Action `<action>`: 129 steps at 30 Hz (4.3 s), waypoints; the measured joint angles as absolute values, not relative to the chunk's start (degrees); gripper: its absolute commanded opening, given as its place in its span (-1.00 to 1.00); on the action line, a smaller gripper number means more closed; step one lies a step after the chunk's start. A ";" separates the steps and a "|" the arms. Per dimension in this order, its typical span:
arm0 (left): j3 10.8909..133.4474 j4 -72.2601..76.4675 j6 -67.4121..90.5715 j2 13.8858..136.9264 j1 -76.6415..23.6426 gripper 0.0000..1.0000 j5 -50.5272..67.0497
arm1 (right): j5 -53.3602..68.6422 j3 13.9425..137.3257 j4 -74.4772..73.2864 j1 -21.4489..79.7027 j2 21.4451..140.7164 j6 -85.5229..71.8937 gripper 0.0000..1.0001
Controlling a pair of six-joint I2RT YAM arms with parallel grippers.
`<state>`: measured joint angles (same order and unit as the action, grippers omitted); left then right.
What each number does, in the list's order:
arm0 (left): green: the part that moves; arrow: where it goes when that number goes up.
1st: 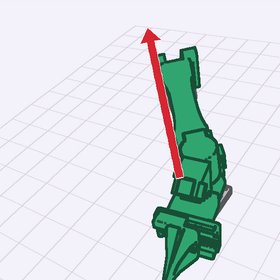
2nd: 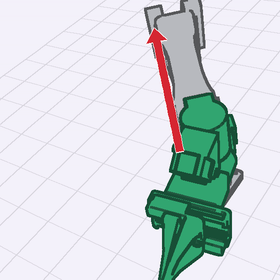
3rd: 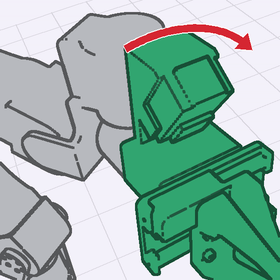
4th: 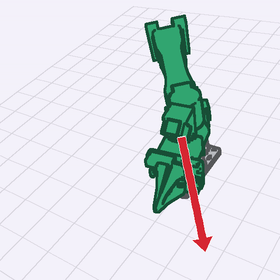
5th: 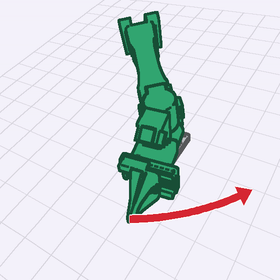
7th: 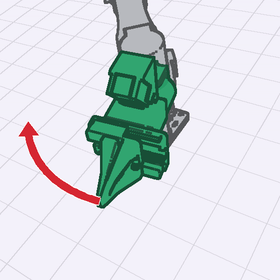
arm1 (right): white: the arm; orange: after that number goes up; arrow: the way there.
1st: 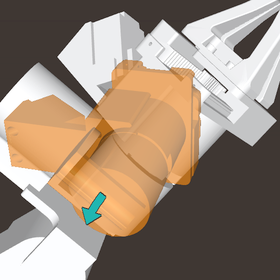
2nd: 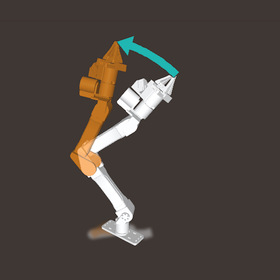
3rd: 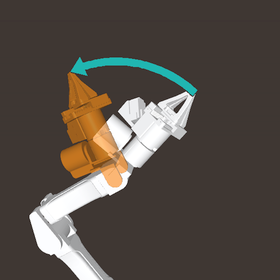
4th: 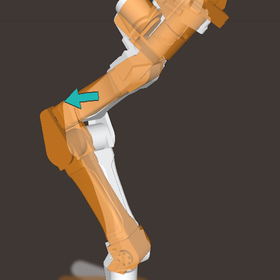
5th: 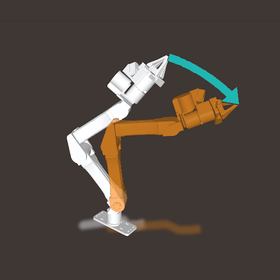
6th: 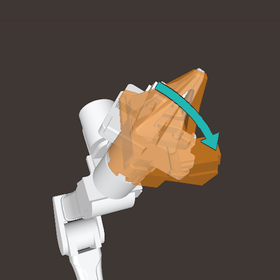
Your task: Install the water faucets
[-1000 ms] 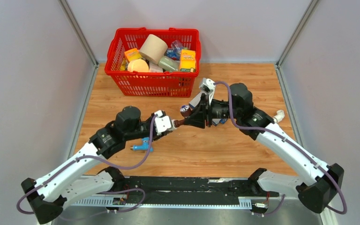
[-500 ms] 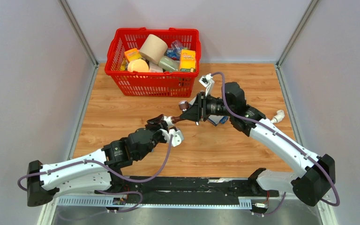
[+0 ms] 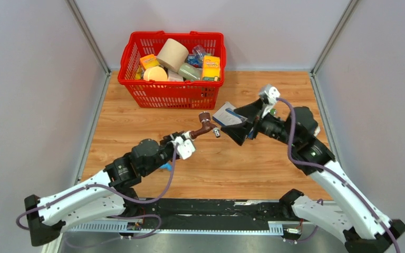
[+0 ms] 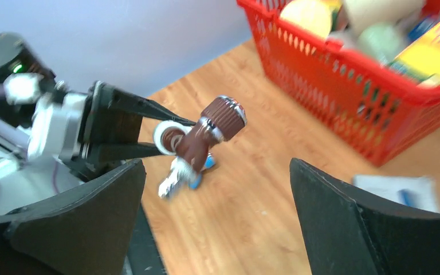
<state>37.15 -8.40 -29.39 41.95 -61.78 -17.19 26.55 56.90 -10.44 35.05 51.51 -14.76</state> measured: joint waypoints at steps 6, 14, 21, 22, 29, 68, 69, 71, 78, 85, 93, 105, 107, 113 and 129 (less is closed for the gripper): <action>39.68 -14.66 -21.41 40.27 -46.37 -1.00 7.70 | 27.05 54.78 -10.81 35.05 40.88 3.62 1.00; 53.56 -24.47 -18.72 50.68 -42.06 -1.00 35.64 | 33.87 53.95 -16.10 35.18 39.57 19.62 0.99; 58.24 -29.45 -18.55 56.40 -41.95 -1.00 44.12 | 38.26 54.63 -19.11 37.71 43.86 24.32 0.93; 58.83 -30.24 -18.70 57.10 -41.95 -1.00 44.73 | 38.94 54.98 -19.40 37.98 44.58 24.45 0.91; 61.52 -33.85 -20.14 60.69 -41.95 -1.00 46.94 | 42.59 57.36 -19.59 40.01 49.17 24.56 0.54; 22.79 53.60 -76.51 61.93 -78.67 -1.00 -54.33 | 27.90 45.80 4.45 31.38 61.12 -50.78 0.74; 23.03 50.28 -74.06 59.55 -78.65 -1.00 -53.43 | 27.53 45.89 4.45 30.79 60.29 -49.65 0.79; 24.25 40.69 -67.26 54.06 -78.26 -1.00 -50.65 | 26.98 46.54 4.12 29.30 58.24 -45.82 0.93; 32.58 8.54 -44.51 43.86 -69.38 -1.00 -33.01 | 28.88 50.52 3.57 27.77 50.70 -24.60 0.94; 42.50 -11.88 -28.38 41.69 -52.21 -1.00 -0.86 | 38.87 50.04 3.03 27.77 40.80 -1.06 0.96; 54.59 -26.20 -23.27 52.45 -44.60 -1.00 27.62 | 43.46 49.28 -4.14 30.92 37.89 16.16 0.94; 60.71 -35.86 -23.73 60.29 -42.22 -1.00 40.93 | 37.34 51.53 -15.79 36.67 38.17 27.00 0.92; 61.36 -36.75 -24.14 60.58 -42.13 -1.00 41.41 | 35.14 52.69 -17.69 37.95 39.16 28.23 0.92; 62.22 -39.22 -26.76 61.98 -41.43 -1.00 41.54 | 29.54 57.76 -24.18 40.97 43.44 30.87 0.90; 49.67 -28.27 -26.96 54.46 -40.56 -1.00 30.74 | 19.59 64.03 -30.74 43.81 56.12 14.87 0.77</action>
